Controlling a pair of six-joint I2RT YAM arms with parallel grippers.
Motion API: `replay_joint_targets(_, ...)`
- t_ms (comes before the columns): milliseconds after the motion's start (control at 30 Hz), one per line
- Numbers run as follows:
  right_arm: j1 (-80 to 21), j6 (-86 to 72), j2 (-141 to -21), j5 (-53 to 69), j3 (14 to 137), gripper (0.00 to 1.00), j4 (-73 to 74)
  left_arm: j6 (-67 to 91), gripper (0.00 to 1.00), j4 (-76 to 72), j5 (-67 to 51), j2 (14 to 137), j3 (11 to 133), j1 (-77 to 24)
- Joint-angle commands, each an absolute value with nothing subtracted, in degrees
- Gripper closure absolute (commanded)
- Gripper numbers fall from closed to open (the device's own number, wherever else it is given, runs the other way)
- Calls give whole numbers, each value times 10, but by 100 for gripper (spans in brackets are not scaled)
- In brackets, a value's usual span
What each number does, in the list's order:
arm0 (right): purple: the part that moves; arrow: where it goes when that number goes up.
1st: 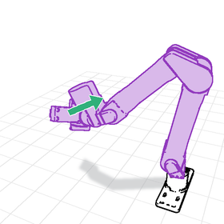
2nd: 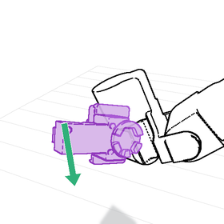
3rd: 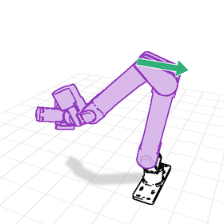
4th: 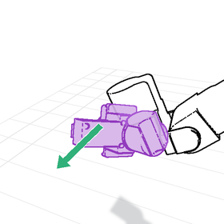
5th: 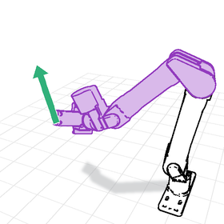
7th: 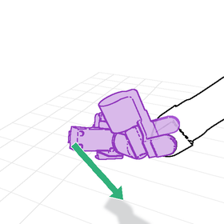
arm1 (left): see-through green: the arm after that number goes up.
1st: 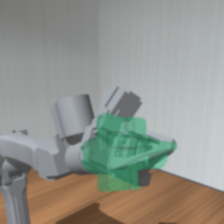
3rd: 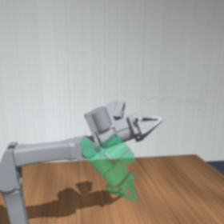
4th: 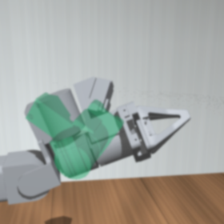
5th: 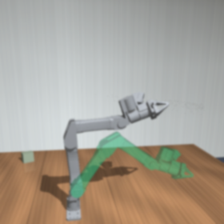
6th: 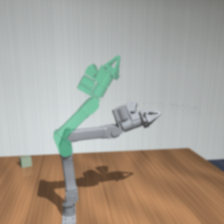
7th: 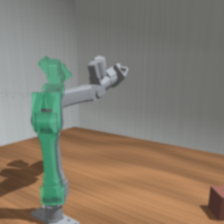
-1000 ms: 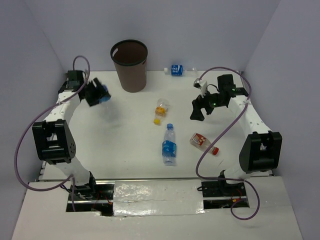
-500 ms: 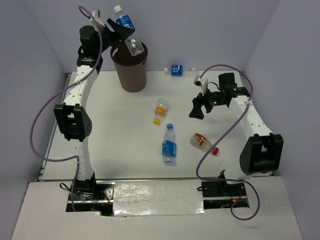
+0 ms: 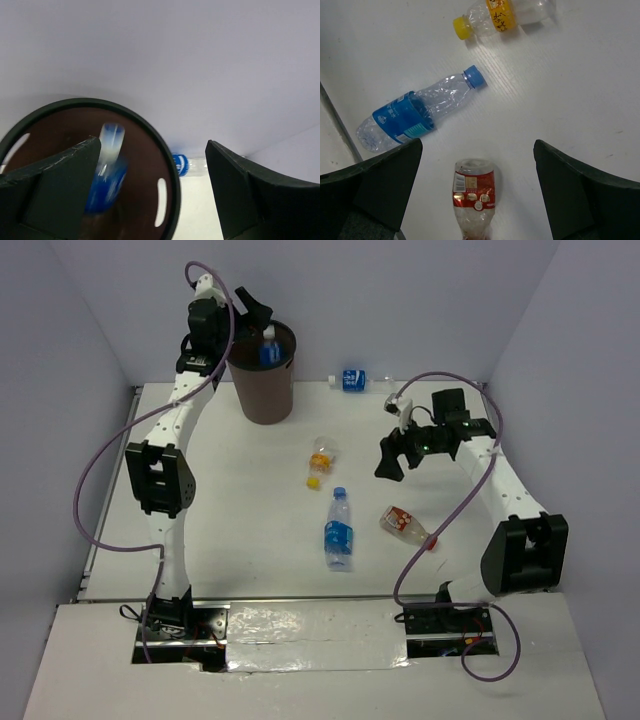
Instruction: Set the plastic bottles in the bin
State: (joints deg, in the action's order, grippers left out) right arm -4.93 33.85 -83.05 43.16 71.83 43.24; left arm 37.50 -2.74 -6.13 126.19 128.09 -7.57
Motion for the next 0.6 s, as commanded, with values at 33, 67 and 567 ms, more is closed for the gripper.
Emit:
replay_joint_targets(33,-104,313,-865,337,744,0,454,331,1,-20,-34,1209,1281,-76)
replay_joint_targets(67,-112,315,-872,317,747,0,464,326,1,-17,-33,1202,1279,-75)
replay_joint_targets(567,-175,416,-913,134,668,0,597,236,0,85,-23,920,1006,-73)
